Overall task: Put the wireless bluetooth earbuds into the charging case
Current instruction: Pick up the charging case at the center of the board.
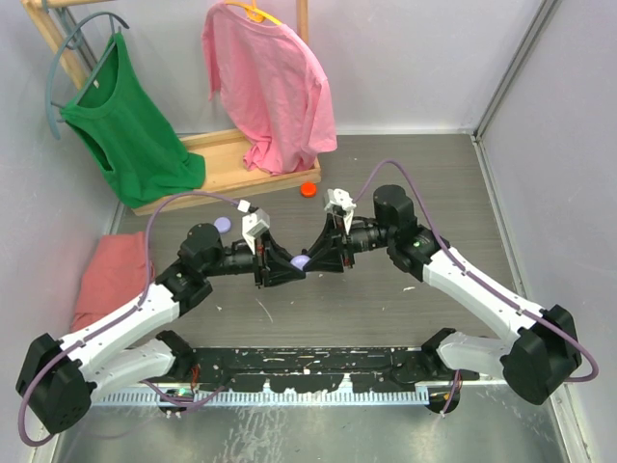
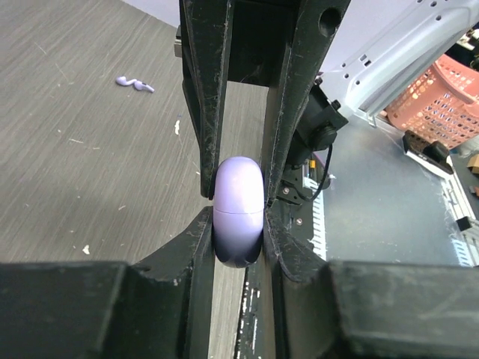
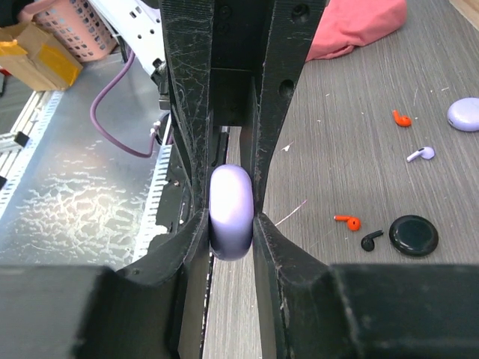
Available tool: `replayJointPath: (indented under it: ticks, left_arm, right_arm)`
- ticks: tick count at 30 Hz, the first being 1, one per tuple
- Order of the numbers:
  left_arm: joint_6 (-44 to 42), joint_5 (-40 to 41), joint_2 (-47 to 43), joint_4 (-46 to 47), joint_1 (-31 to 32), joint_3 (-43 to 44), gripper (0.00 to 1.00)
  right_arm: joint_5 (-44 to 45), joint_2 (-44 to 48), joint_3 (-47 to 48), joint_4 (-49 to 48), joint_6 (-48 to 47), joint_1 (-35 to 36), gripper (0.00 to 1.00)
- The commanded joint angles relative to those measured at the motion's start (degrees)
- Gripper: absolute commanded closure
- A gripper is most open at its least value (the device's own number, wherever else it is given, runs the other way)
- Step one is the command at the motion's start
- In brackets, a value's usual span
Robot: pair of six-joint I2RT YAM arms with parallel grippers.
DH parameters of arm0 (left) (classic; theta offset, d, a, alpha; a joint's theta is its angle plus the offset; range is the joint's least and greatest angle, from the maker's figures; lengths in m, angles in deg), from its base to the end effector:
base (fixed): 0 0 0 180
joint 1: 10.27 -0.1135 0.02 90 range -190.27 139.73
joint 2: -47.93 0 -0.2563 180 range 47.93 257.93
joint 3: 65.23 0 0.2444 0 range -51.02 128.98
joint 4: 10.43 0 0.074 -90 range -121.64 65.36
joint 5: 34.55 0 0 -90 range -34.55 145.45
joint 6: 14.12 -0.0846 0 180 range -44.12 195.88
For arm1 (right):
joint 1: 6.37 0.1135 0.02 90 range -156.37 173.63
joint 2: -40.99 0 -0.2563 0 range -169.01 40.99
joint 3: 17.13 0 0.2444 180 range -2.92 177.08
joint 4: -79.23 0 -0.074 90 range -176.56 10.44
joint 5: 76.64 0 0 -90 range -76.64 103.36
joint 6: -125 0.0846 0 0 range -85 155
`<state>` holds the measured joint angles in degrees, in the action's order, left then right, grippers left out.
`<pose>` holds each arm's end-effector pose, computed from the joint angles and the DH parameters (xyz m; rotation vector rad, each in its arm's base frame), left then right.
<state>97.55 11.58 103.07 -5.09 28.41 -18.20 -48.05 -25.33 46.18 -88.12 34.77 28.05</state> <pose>0.1587 -0.2022 0.2828 0.8889 1.5713 -1.3940 0.1819 0.2147 0.3045 -1.2749 1.4376 1.3850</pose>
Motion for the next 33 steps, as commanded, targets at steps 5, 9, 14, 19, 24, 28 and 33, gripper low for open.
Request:
replayJointPath:
  ticks: [5,9,14,19,24,28,33]
  left_arm:
    - [-6.41,2.27,-6.12,-4.38,-0.49,0.2,0.57]
    - [-8.11,2.55,-7.37,-4.46,-0.48,-0.78,0.43]
    - [-9.25,1.42,-7.39,-1.58,-0.47,-2.29,0.39]
    - [-9.59,0.47,-5.93,0.36,-0.48,-2.8,0.38]
    - [-8.56,-2.21,-4.25,2.57,-0.41,-2.31,0.42]
    - [-8.14,-3.25,-3.65,4.61,-0.39,-2.76,0.49]
    - [-8.0,-3.9,-3.76,7.04,-0.4,-3.65,0.62]
  right_arm:
    - [8.16,3.0,7.9,16.81,-11.45,3.25,0.99]
    - [12.45,2.63,11.15,22.47,-14.74,5.36,0.99]
    - [15.56,2.22,13.87,26.39,-16.88,7.57,0.99]
    - [18.86,0.78,16.77,30.24,-19.0,10.17,0.99]
    - [21.26,-0.76,18.98,32.82,-20.52,11.94,0.99]
    - [22.36,-1.89,20.19,33.92,-21.03,12.89,0.99]
    - [23.11,-2.22,20.71,34.26,-21.25,13.79,0.99]
